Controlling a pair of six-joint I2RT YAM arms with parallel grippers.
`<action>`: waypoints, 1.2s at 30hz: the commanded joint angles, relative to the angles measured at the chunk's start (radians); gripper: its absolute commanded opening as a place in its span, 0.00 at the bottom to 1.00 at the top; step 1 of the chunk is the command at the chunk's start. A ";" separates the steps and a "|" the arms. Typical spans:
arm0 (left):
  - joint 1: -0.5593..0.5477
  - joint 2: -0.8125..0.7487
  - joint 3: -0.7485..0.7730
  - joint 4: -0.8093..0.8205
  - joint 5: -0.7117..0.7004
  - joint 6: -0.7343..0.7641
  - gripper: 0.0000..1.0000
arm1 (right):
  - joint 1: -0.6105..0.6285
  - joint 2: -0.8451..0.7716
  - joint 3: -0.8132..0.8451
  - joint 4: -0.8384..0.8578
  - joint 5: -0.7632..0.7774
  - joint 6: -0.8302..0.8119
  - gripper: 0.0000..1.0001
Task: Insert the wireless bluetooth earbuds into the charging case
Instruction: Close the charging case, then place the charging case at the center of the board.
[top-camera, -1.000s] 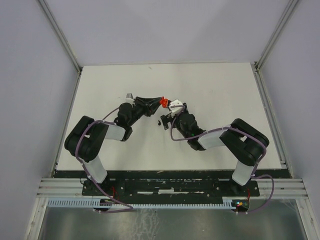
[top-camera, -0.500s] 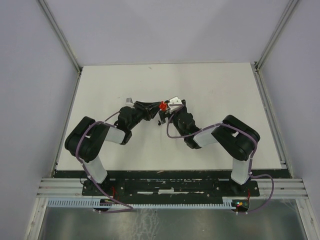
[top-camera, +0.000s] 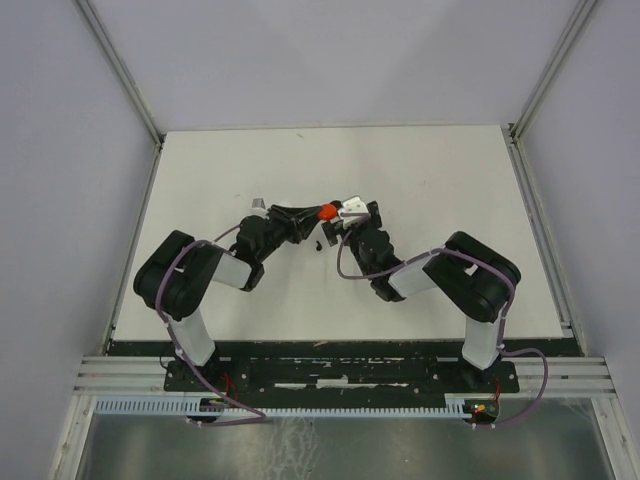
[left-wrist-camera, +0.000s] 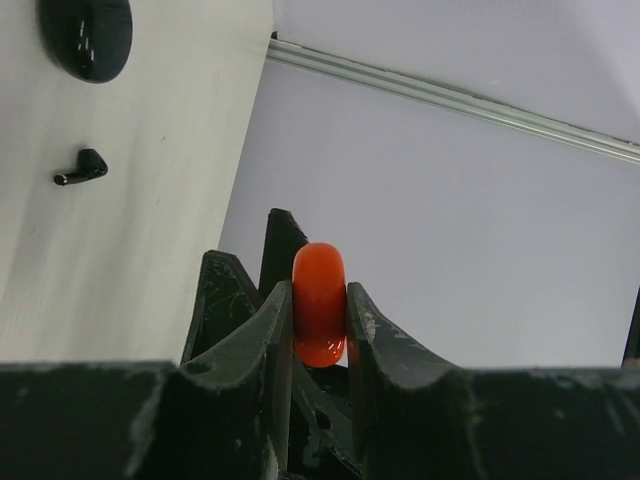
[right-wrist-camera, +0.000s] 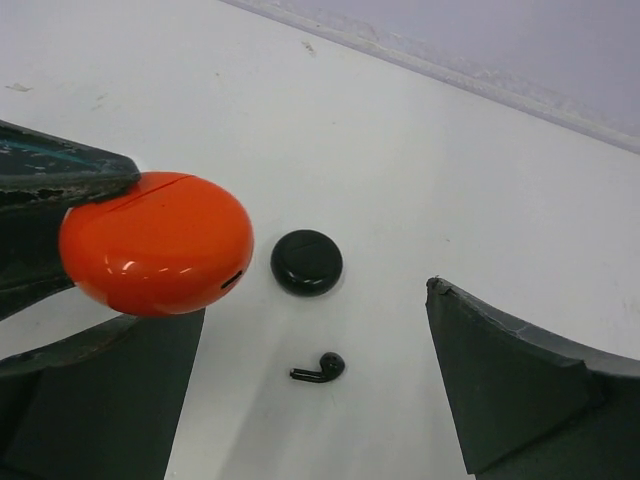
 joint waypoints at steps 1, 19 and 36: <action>0.000 0.018 -0.009 0.069 0.014 -0.036 0.03 | -0.004 -0.062 -0.022 0.076 0.054 -0.049 0.99; 0.145 -0.062 0.067 -0.342 0.094 0.437 0.03 | -0.066 -0.355 0.186 -0.974 0.102 0.283 1.00; 0.145 -0.057 0.144 -0.565 -0.034 0.658 0.03 | -0.094 -0.325 0.251 -1.085 -0.010 0.303 0.99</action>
